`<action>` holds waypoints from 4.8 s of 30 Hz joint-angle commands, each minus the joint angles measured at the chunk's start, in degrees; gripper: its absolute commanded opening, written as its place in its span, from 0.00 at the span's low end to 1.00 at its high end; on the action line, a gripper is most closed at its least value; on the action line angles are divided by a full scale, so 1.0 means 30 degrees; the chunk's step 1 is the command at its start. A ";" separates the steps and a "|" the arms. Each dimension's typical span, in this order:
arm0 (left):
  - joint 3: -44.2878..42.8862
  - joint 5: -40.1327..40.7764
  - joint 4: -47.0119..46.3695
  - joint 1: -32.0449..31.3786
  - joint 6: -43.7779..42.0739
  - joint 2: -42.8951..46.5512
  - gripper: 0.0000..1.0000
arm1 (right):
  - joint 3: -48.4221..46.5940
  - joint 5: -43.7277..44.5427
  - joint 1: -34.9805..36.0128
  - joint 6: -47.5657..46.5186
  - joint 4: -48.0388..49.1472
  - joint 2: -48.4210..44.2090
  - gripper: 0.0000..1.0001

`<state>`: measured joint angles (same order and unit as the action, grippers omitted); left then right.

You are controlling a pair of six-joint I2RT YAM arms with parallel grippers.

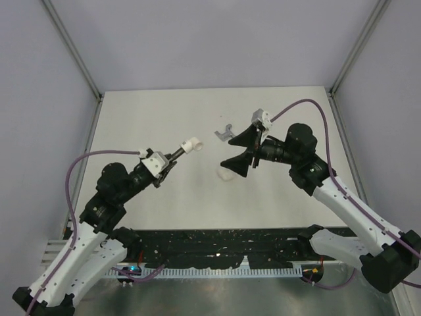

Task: Install the water faucets

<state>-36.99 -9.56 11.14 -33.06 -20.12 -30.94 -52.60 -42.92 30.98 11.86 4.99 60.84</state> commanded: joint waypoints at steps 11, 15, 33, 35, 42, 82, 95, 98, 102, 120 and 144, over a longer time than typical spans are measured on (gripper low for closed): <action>-0.2667 -1.8343 -0.8133 0.3403 1.4290 -0.5710 0.00 | 0.0366 -0.4406 0.0014 -1.3064 -0.2455 -0.3259 0.97; -0.3663 -1.9487 -0.8021 0.3402 1.5260 -0.6648 0.00 | 0.0102 -0.5790 0.0160 -1.3005 -0.2426 -0.2616 0.95; -0.4602 -1.9020 -0.6935 0.3285 1.4968 -0.7119 0.00 | -0.0075 -0.5324 0.1713 -0.9344 0.1733 -0.1208 0.81; -0.4778 -1.8932 -0.6702 0.3169 1.4794 -0.7148 0.00 | -0.0104 -0.5324 0.1830 -0.8964 0.1880 -0.1032 0.78; -0.5949 -1.7938 -0.2698 0.2612 1.1138 -0.6885 0.00 | -0.0016 -0.5121 0.1889 -0.4872 0.4073 -0.0183 0.43; -0.3286 0.6061 0.3027 -0.1198 2.7144 -0.1081 0.89 | 0.0861 0.2177 0.1567 0.1234 0.6622 0.1576 0.05; -0.3665 0.5679 0.3259 -0.1197 3.2191 -0.3425 0.86 | 0.1273 0.2966 0.2416 -0.0787 0.6772 0.1547 0.05; -0.3315 0.5532 0.2853 -0.1197 3.3100 -0.3865 0.84 | 0.1331 0.3318 0.2738 -0.1198 0.6802 0.1488 0.05; -0.2933 0.5443 0.1974 -0.1227 3.3717 -0.4334 0.82 | 0.1390 0.3787 0.3295 -0.1988 0.6802 0.1458 0.05; 0.3683 0.7961 -0.9998 -0.1226 3.3635 -0.2258 0.00 | 0.2443 0.6423 0.4233 0.2654 0.8059 0.1166 0.05; 0.7381 0.5703 -2.6048 -0.1197 2.4080 -0.0621 0.00 | 0.5757 0.6601 0.3004 1.2403 1.6013 0.1784 0.71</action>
<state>-13.32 4.49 -61.82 -36.69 53.87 -39.53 -34.89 -26.11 42.44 55.99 54.54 71.46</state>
